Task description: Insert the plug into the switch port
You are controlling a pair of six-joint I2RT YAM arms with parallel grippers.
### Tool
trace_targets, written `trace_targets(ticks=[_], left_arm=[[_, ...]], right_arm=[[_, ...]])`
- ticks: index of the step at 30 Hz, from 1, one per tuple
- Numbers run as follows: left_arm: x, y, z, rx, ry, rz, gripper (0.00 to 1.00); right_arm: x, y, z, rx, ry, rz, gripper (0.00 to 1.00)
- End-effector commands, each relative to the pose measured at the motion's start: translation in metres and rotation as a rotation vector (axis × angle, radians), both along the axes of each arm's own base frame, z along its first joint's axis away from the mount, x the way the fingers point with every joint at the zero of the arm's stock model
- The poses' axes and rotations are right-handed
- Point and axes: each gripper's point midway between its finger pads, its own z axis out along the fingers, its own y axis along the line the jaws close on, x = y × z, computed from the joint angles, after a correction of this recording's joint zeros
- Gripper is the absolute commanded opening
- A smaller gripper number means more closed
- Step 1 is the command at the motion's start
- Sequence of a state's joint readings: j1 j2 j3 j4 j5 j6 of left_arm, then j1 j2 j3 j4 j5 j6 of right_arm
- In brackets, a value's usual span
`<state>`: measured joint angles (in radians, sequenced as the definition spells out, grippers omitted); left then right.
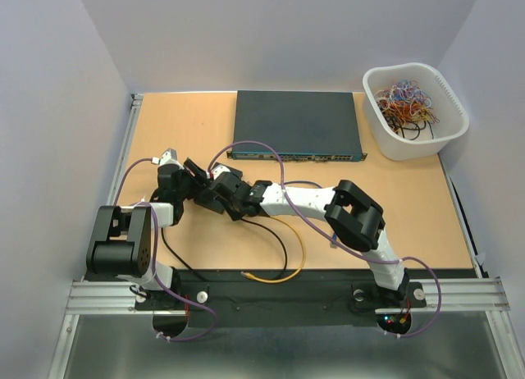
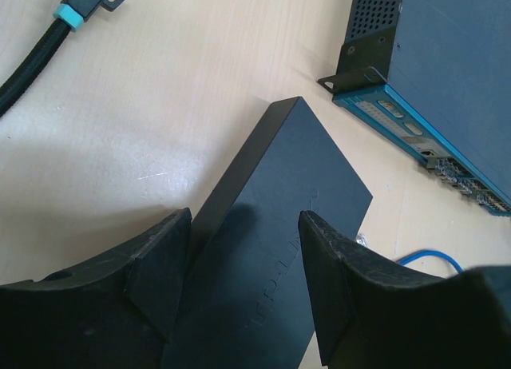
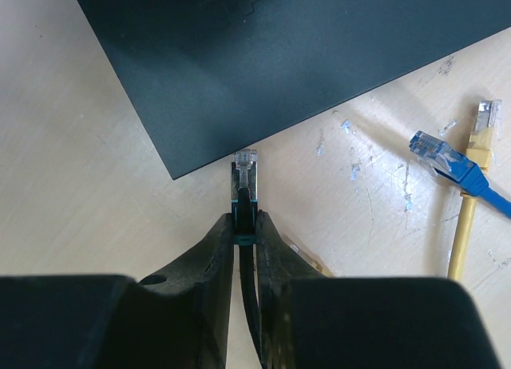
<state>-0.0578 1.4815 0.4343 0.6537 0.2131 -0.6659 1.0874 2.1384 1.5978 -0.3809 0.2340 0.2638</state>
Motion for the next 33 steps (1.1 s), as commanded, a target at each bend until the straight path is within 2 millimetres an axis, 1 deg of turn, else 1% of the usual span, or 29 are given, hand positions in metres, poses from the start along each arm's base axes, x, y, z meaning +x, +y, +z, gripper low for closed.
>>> trace_targets(ticks=[1,6,14,18,22,25,28,31,33], left_arm=[[-0.003,-0.007,0.011,-0.006,-0.036,-0.034,0.66],[-0.004,-0.007,0.010,-0.006,-0.033,-0.034,0.66],[-0.004,-0.007,0.011,-0.005,-0.036,-0.036,0.66],[-0.004,-0.008,0.010,-0.007,-0.034,-0.038,0.66],[-0.004,-0.008,0.011,-0.003,-0.038,-0.040,0.66],[-0.003,-0.011,0.012,0.001,-0.041,-0.049,0.66],[-0.003,-0.013,0.012,0.006,-0.043,-0.060,0.66],[-0.003,-0.014,0.012,0.006,-0.041,-0.066,0.66],[-0.003,-0.016,0.012,0.005,-0.044,-0.074,0.66]], right_arm=[[0.002,0.009,0.012,0.039,-0.036,-0.020,0.01],[0.004,0.017,0.014,0.054,-0.032,-0.008,0.00],[0.002,0.015,0.000,0.030,-0.012,-0.015,0.01],[0.003,0.015,0.000,0.028,-0.012,-0.016,0.00],[0.004,0.021,0.008,0.044,-0.020,-0.005,0.01],[-0.001,0.029,0.014,0.054,-0.027,0.036,0.00],[-0.016,0.043,0.019,0.056,-0.037,0.116,0.01],[-0.021,0.048,0.017,0.049,-0.041,0.148,0.00],[-0.019,0.047,0.015,0.038,-0.050,0.143,0.00]])
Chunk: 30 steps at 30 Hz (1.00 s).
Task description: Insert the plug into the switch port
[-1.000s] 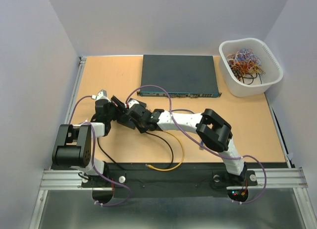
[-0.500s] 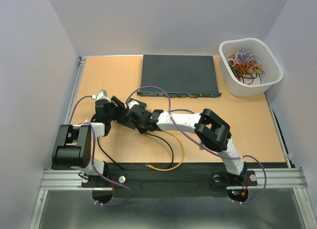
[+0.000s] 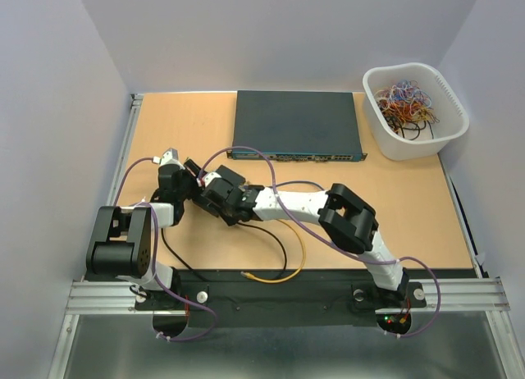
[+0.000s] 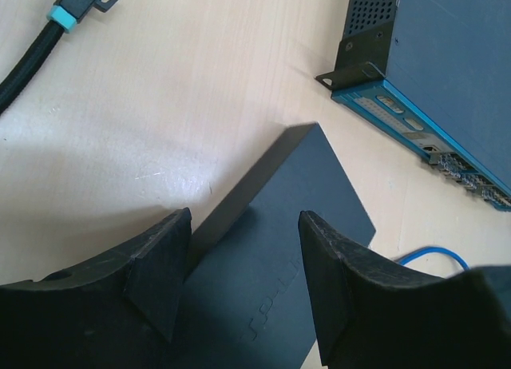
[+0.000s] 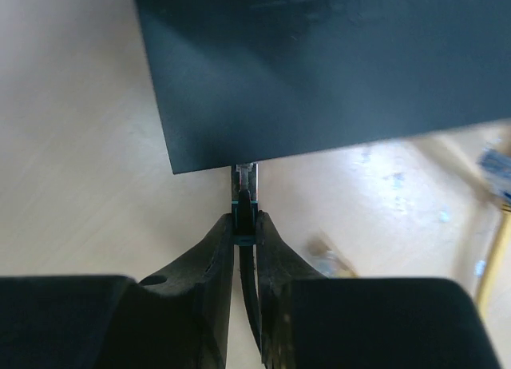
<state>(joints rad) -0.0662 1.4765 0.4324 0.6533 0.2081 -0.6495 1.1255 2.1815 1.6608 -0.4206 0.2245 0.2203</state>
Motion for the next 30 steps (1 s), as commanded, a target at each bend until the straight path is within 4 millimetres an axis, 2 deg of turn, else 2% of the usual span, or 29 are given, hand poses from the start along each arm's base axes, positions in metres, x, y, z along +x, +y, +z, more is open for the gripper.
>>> trace_targets(ticks=[1,9,17,22,25,30], left_arm=[[-0.002,-0.014,0.011,-0.010,-0.035,-0.065,0.66],[-0.004,-0.018,0.010,-0.009,-0.027,-0.086,0.66],[-0.009,-0.017,0.008,-0.002,-0.006,-0.083,0.66],[-0.012,-0.020,0.006,-0.002,0.003,-0.093,0.66],[-0.015,-0.022,0.006,0.008,0.002,-0.095,0.66],[-0.013,-0.022,0.005,0.019,0.014,-0.094,0.66]], right_arm=[[-0.004,0.030,0.018,0.068,-0.048,0.064,0.01],[0.014,0.025,0.018,0.029,-0.120,0.016,0.00],[0.038,0.015,0.016,0.041,-0.124,-0.088,0.00],[0.045,0.009,0.014,0.022,-0.138,-0.097,0.00],[0.050,0.002,0.018,0.019,-0.142,-0.105,0.00],[0.053,-0.021,0.014,-0.029,-0.150,-0.096,0.00]])
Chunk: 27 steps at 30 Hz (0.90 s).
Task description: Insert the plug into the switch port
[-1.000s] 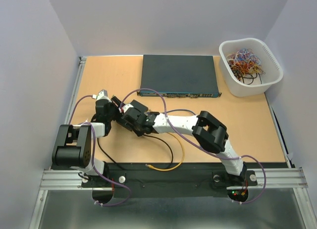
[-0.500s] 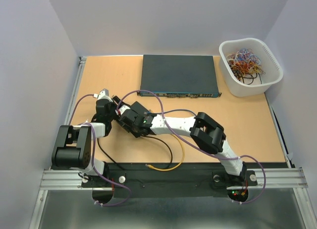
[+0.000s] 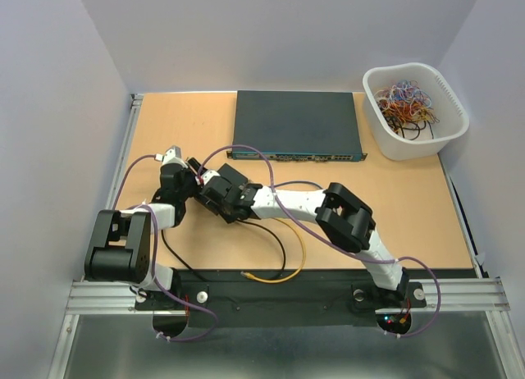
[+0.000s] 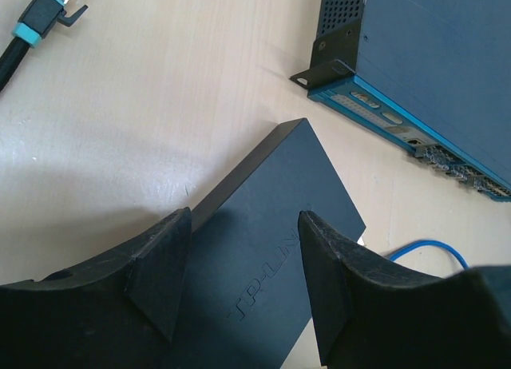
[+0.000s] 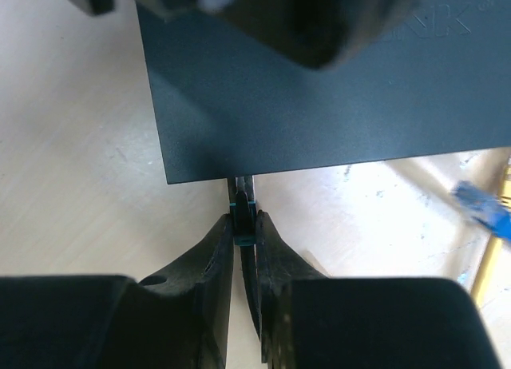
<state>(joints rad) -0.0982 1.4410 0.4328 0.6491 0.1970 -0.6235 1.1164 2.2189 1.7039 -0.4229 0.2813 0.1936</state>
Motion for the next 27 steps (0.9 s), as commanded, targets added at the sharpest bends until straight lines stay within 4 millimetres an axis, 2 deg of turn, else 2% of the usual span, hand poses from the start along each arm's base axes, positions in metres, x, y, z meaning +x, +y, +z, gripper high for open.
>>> trace_targets(ticks=[1,8,13,20,27], left_arm=[[-0.012,-0.014,-0.006,-0.001,0.055,-0.060,0.66],[-0.010,-0.025,-0.008,0.022,0.079,-0.089,0.66],[-0.012,-0.040,-0.019,0.021,0.124,-0.142,0.65],[-0.033,-0.060,-0.026,0.028,0.145,-0.210,0.65],[-0.059,-0.087,-0.025,-0.003,0.158,-0.273,0.64]], right_arm=[[0.036,-0.023,0.015,-0.006,-0.097,-0.065,0.00],[0.038,-0.041,0.015,-0.014,-0.110,-0.024,0.00],[0.030,-0.049,0.017,-0.003,-0.106,0.031,0.00],[0.022,-0.064,0.024,0.015,-0.128,0.054,0.00],[0.030,-0.080,0.029,-0.002,-0.173,0.060,0.00]])
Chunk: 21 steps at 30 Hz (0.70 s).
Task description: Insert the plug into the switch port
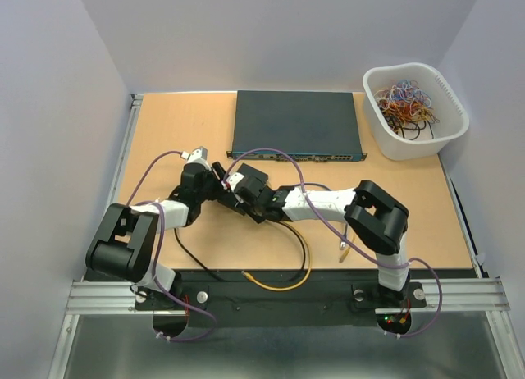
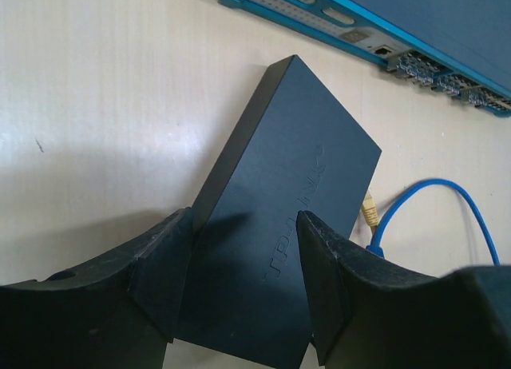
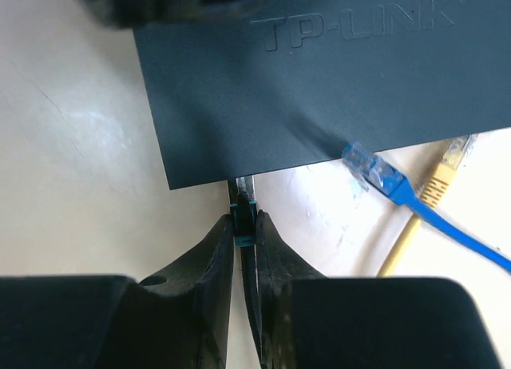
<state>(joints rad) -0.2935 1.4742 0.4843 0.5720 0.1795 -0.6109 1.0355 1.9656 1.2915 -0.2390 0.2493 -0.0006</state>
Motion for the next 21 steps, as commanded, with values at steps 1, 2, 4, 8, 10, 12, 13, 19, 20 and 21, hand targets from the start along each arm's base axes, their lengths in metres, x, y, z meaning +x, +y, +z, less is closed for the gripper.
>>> trace_targets(ticks=[1,2,4,8,10,12,13,19,20,21], left_arm=[[-0.043,-0.023,-0.018,-0.030,0.115,-0.090,0.64],[-0.049,-0.030,-0.020,-0.036,0.125,-0.105,0.64],[-0.058,-0.034,-0.026,-0.042,0.140,-0.115,0.64],[-0.073,-0.040,-0.031,-0.060,0.152,-0.131,0.64],[-0.078,-0.042,-0.034,-0.067,0.159,-0.134,0.64],[-0.082,-0.043,-0.035,-0.067,0.162,-0.140,0.64],[-0.084,-0.042,-0.037,-0.070,0.165,-0.139,0.64],[-0.087,-0.044,-0.043,-0.058,0.165,-0.159,0.64],[-0.087,-0.045,-0.044,-0.054,0.164,-0.165,0.64],[-0.086,-0.047,-0.044,-0.055,0.162,-0.173,0.64]], right_arm=[[0.028,0.000,0.031,0.067,-0.112,-0.028,0.00],[0.030,-0.004,0.033,0.072,-0.117,-0.034,0.00],[0.031,-0.007,0.035,0.081,-0.119,-0.030,0.00],[0.030,-0.008,0.038,0.096,-0.127,0.012,0.00],[0.029,-0.004,0.041,0.108,-0.133,0.041,0.00],[0.029,0.003,0.046,0.132,-0.137,0.073,0.00],[0.029,0.007,0.049,0.146,-0.134,0.085,0.00],[0.021,0.035,0.063,0.197,-0.127,0.241,0.01],[0.021,0.039,0.066,0.201,-0.134,0.257,0.01],[0.020,0.042,0.066,0.191,-0.143,0.280,0.00]])
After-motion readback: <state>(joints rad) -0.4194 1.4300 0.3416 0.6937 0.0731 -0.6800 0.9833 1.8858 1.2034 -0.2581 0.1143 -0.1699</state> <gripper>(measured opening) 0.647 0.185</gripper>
